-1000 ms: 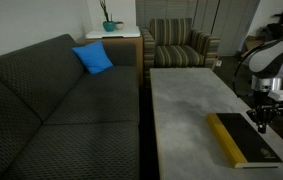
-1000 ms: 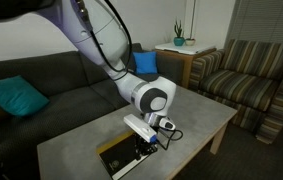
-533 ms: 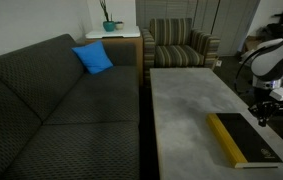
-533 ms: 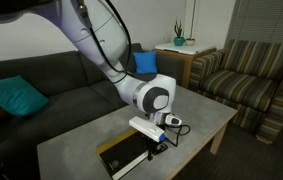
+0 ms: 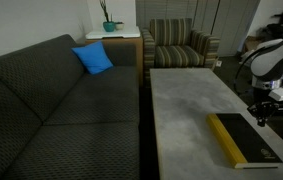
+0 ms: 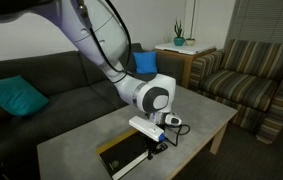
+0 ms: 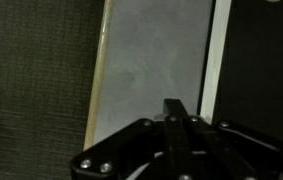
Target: Open the black and yellow book
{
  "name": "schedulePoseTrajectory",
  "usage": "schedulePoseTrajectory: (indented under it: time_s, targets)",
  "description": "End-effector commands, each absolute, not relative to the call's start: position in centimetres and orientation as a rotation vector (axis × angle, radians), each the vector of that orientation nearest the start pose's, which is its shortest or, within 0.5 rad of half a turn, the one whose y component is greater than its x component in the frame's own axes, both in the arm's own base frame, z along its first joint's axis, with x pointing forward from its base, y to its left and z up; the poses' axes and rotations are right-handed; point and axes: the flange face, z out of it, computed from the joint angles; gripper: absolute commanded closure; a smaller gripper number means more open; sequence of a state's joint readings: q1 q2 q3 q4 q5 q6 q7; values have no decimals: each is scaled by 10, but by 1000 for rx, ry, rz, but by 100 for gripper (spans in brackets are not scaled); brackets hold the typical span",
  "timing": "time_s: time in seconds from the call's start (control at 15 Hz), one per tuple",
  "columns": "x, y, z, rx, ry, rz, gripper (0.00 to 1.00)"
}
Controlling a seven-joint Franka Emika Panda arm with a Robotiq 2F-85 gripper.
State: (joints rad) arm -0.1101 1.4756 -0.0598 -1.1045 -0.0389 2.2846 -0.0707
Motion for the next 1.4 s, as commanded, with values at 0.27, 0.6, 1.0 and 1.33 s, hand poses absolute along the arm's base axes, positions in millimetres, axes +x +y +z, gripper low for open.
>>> schedulePoseTrajectory:
  time_s: [0.27, 0.6, 1.0, 1.33]
  targets:
    - [649, -118, -126, -3163, 455, 256, 100]
    - [650, -119, -126, -3034, 719, 232, 100]
    - [642, -97, -134, -2949, 787, 325, 100]
    - [643, -84, -133, -2923, 737, 372, 100]
